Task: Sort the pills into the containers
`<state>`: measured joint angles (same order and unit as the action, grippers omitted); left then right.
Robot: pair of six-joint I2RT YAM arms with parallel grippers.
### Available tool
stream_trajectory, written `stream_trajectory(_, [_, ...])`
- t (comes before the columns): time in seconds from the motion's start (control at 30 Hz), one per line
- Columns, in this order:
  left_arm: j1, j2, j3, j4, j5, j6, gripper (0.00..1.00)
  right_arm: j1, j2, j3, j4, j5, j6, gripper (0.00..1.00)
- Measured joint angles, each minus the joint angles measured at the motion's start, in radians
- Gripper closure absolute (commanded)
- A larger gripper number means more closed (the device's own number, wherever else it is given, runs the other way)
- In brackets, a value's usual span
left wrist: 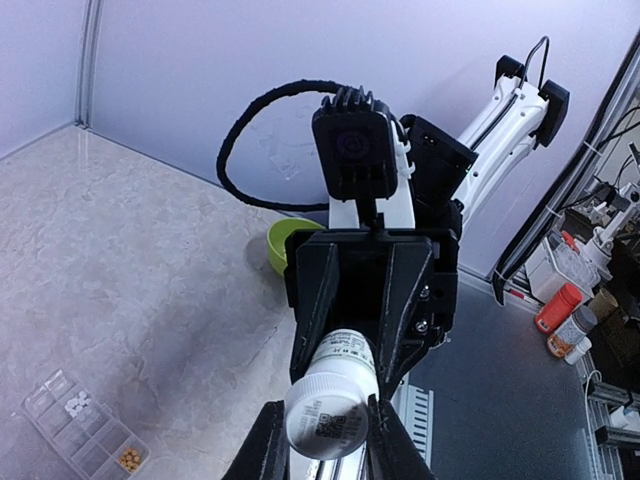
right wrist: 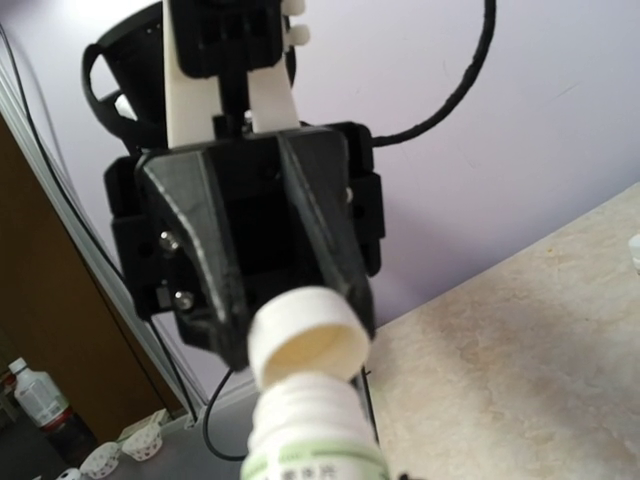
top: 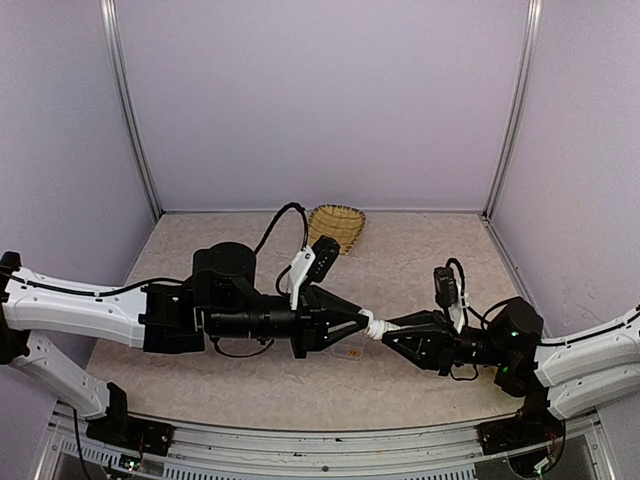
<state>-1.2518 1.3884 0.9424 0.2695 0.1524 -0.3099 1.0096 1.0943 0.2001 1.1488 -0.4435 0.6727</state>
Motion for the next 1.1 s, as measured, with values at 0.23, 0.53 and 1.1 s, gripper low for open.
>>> stream_trajectory(0.23, [0.0,0.012,0.014,0.0,0.026,0.0,0.9,0.0,0.0,0.0,-0.015,0.0,-0.006,0.79])
stream_trajectory(0.53, [0.0,0.03,0.036,-0.017,0.047,0.001,0.9,0.0,-0.002,0.0,-0.042,0.01,-0.019,0.8])
stream_trajectory(1.1, [0.007,0.027,0.031,-0.034,0.023,0.003,0.63,0.0,-0.021,0.0,-0.05,0.029,-0.028,0.8])
